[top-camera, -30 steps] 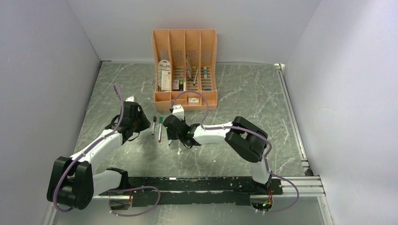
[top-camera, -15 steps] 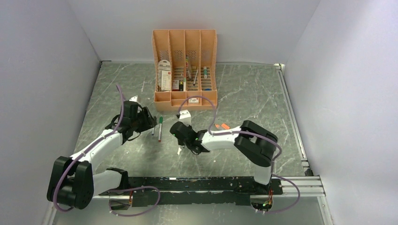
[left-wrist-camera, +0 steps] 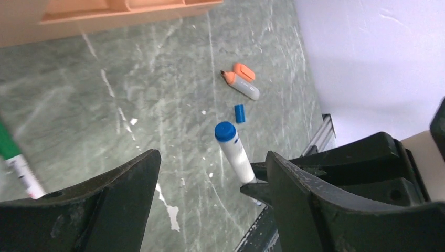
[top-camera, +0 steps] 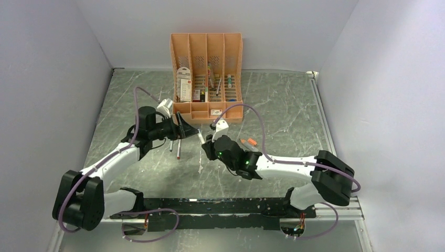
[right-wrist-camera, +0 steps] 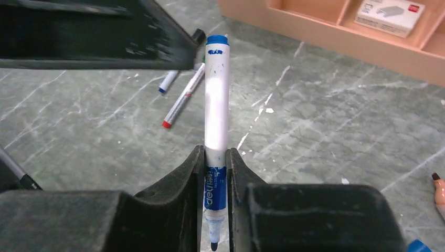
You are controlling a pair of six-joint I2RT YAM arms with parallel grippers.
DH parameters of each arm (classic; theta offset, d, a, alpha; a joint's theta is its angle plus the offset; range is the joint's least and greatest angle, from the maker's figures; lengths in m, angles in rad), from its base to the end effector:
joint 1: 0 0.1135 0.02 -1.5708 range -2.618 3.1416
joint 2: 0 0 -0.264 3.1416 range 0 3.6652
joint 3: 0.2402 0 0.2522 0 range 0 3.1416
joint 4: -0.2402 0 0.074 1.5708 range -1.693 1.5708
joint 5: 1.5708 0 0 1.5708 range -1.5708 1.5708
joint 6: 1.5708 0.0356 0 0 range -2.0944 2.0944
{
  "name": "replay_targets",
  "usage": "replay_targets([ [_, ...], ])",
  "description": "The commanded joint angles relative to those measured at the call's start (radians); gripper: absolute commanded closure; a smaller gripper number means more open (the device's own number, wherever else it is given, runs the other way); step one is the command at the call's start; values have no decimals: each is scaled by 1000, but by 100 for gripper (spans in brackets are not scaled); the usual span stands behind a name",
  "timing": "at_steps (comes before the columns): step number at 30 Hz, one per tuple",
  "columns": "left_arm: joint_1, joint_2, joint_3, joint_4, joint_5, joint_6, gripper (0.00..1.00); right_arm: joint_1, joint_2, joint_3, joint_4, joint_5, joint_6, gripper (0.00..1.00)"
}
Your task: Insert the pens into the pen caps
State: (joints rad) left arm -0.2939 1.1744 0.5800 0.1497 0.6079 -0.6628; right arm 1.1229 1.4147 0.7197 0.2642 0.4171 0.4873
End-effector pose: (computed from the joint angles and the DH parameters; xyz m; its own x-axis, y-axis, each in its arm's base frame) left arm 0.2313 -0.0912 0.2252 -0.7745 -0.2933 -0.5604 0.3231 0.5782 -0.7492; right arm 0.1439 0.2663 0.2190 -0.4710 0.0082 -0.8821 -0.5026 0.8193 0.2760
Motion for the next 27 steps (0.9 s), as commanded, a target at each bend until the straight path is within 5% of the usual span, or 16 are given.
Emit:
replay_targets([
  [1, -56, 51, 36, 67, 56, -37, 16, 39, -9, 17, 34, 3, -89, 100],
  [8, -143, 101, 34, 164, 57, -118, 26, 78, -12, 37, 52, 18, -103, 100],
  [12, -162, 117, 42, 163, 58, -122, 52, 80, -39, 29, 54, 24, -105, 100],
  [16, -162, 123, 33, 208, 83, -156, 90, 79, -48, 23, 41, 55, -99, 100],
  [20, -161, 131, 17, 272, 96, -188, 93, 77, -58, -1, 59, 94, -56, 100],
  [23, -162, 126, 0, 320, 70, -187, 93, 78, -115, -44, 78, 174, 42, 74],
  [27, -170, 89, -9, 378, -23, -85, 93, 77, -294, -197, 176, 262, 217, 58],
])
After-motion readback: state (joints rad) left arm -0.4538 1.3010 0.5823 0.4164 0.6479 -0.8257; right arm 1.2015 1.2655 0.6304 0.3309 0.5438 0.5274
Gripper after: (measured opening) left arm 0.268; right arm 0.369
